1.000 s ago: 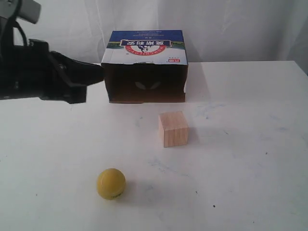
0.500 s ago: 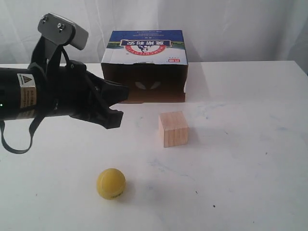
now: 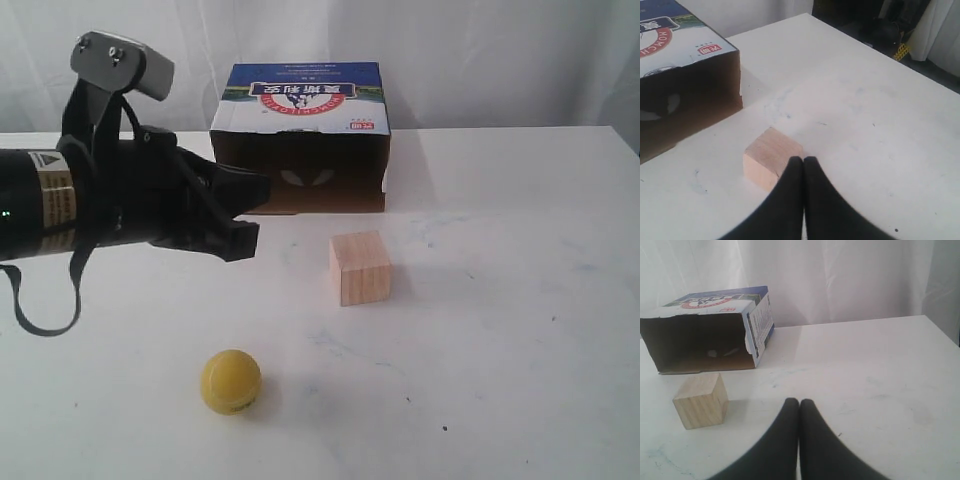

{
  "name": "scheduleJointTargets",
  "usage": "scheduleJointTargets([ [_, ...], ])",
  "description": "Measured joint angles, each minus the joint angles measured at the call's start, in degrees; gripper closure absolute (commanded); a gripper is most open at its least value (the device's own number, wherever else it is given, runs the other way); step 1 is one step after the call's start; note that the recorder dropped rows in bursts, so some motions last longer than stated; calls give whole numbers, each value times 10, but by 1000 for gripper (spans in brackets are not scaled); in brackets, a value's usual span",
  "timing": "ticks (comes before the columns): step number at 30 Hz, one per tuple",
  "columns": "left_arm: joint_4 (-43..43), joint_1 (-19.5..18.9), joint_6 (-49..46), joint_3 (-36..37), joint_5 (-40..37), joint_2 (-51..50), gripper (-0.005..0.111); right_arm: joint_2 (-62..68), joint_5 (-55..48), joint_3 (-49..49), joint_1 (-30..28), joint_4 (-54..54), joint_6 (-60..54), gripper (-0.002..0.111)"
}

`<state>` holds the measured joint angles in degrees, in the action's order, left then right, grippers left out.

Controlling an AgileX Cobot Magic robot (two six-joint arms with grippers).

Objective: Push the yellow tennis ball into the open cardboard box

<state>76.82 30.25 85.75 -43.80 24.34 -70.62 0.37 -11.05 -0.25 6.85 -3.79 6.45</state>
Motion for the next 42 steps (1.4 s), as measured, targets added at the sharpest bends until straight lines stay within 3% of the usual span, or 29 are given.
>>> scheduleJointTargets([
  [4,-203,32,-210,18,-96,8,107,0,0,0,0,0,0,108],
  [8,-384,76,-490,13,-283,14,107,0,0,0,0,0,0,108],
  [12,-506,113,-621,-7,-382,15,107,0,0,0,0,0,0,108],
  [22,-551,123,-652,-29,-456,3,107,0,0,0,0,0,0,108],
  [42,-575,123,-623,-29,-393,-103,107,0,0,0,0,0,0,108],
])
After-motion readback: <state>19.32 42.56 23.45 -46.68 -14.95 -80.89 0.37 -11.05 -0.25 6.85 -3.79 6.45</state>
